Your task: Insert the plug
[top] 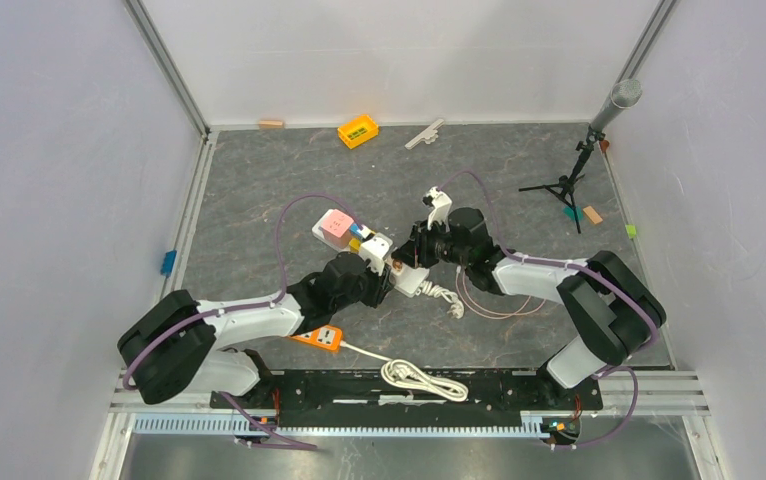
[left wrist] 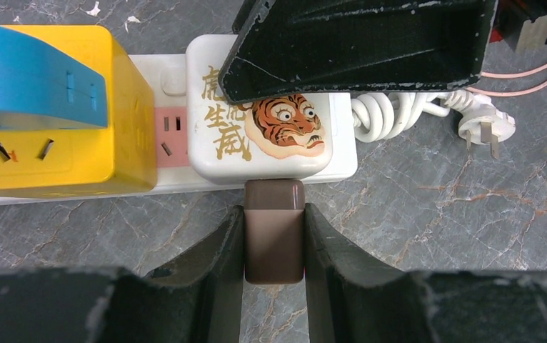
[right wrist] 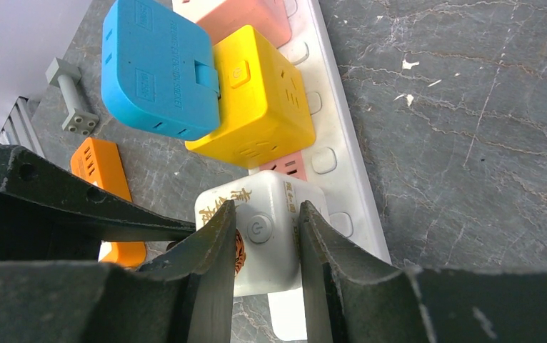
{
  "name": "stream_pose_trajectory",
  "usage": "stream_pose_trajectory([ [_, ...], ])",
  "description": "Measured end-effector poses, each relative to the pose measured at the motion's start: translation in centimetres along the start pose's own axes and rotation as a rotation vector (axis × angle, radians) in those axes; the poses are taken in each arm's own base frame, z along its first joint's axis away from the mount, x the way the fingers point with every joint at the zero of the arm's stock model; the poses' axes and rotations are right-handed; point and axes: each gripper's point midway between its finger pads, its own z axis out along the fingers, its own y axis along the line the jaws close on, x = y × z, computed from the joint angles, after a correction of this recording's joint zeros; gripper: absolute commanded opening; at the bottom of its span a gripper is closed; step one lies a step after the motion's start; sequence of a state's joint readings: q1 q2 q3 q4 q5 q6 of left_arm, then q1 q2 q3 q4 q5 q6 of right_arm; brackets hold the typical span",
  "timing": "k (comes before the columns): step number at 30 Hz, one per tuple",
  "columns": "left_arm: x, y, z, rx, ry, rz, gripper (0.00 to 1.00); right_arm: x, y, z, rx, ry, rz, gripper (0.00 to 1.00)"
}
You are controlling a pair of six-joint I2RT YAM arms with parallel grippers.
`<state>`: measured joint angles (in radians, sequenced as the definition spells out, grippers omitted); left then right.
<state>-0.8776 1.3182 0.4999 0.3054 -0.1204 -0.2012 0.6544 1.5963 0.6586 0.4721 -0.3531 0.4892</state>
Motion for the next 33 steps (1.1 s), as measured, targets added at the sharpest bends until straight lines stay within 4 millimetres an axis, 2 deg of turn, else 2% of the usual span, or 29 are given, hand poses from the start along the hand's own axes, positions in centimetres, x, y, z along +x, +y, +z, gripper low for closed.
stream_pose_trajectory([
  [4,0.0,0.1,-0.2,-0.004,-0.006,0.000,0.03,-0.2,0.0,0.3,0.009,0.035,-0.008,0.13],
  [7,0.1,0.6,-0.6,-0.019,-0.014,0.000,0.13,-0.4,0.3,0.9,0.000,0.081,-0.005,0.26],
  [14,0.5,1.6,-1.8,-0.037,-0.020,0.019,0.56,-0.3,1.5,1.6,-0.055,0.200,-0.002,0.55],
  [20,-2.6,1.7,-2.9,-0.019,-0.129,0.029,0.79,1.9,2.5,0.3,-0.102,0.361,0.060,0.83],
  [23,-2.3,1.0,-3.5,0.020,-0.113,0.058,0.90,3.4,2.3,-0.8,-0.081,0.435,0.104,0.93],
  [25,-2.6,0.7,-4.0,0.036,-0.121,0.070,0.99,3.5,2.5,-1.3,-0.081,0.457,0.120,0.96],
  [26,-3.1,0.7,-4.4,0.035,-0.139,0.072,1.00,3.7,2.5,-1.7,-0.078,0.471,0.121,0.98],
  [33,-11.0,2.3,-8.7,-0.058,-0.367,0.030,1.00,6.6,2.5,-4.1,-0.048,0.607,0.166,0.98],
])
